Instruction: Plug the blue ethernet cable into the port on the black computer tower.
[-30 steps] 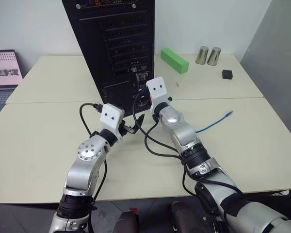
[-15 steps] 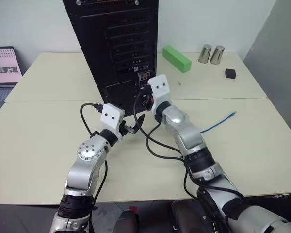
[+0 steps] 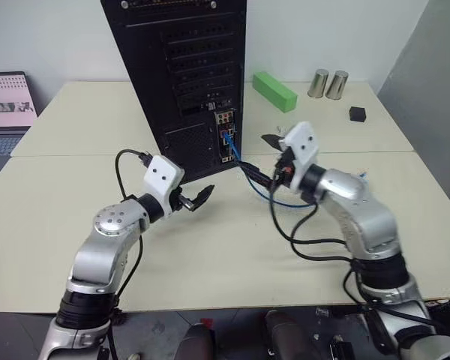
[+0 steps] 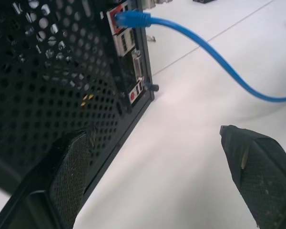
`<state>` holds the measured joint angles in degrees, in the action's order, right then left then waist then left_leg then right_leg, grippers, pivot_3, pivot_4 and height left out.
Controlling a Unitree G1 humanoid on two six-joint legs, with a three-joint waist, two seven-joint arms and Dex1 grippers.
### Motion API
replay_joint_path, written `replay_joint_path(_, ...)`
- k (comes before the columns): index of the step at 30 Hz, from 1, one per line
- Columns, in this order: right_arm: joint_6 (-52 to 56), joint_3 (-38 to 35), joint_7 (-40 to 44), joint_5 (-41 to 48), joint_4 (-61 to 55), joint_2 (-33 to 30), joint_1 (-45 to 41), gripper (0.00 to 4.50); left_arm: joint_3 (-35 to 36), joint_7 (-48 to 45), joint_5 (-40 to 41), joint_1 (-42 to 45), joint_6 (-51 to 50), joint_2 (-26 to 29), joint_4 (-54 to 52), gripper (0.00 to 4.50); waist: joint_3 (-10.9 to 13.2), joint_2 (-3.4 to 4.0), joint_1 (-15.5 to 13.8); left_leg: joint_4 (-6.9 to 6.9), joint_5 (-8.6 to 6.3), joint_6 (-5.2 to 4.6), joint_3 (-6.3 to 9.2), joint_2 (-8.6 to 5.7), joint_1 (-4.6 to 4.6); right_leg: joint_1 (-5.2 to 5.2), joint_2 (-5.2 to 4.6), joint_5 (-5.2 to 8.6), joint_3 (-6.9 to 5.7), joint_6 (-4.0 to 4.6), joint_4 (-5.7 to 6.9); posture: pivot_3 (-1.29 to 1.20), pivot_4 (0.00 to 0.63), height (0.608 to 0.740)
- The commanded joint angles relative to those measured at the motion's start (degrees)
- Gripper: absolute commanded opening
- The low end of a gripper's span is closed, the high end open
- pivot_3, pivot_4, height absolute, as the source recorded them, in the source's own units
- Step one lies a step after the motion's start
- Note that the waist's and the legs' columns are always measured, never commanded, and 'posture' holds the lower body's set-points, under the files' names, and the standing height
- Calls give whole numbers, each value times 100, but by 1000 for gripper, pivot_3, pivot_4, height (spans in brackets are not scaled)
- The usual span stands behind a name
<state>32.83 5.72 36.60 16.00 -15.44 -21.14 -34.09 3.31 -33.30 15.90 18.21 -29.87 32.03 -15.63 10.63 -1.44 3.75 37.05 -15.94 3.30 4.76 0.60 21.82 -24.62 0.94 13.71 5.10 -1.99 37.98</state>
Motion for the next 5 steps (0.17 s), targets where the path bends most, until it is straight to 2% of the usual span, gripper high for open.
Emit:
replay_joint_path(1, -167, -291, 399, 369, -290, -251, -38, 4461, 231, -122, 196, 152, 12, 109, -165, 4409, 0, 0, 0, 0, 0, 0, -1, 0, 0, 0, 0, 0, 0, 0, 1, 0, 150, 740)
replay_joint_path(5, -214, -319, 455, 418, -217, -346, -51, 4461, 304, -169, 326, 183, 16, 72, -142, 4409, 0, 0, -1, 0, 0, 0, -1, 1, -1, 0, 0, 0, 1, 0, 2, 0, 150, 740)
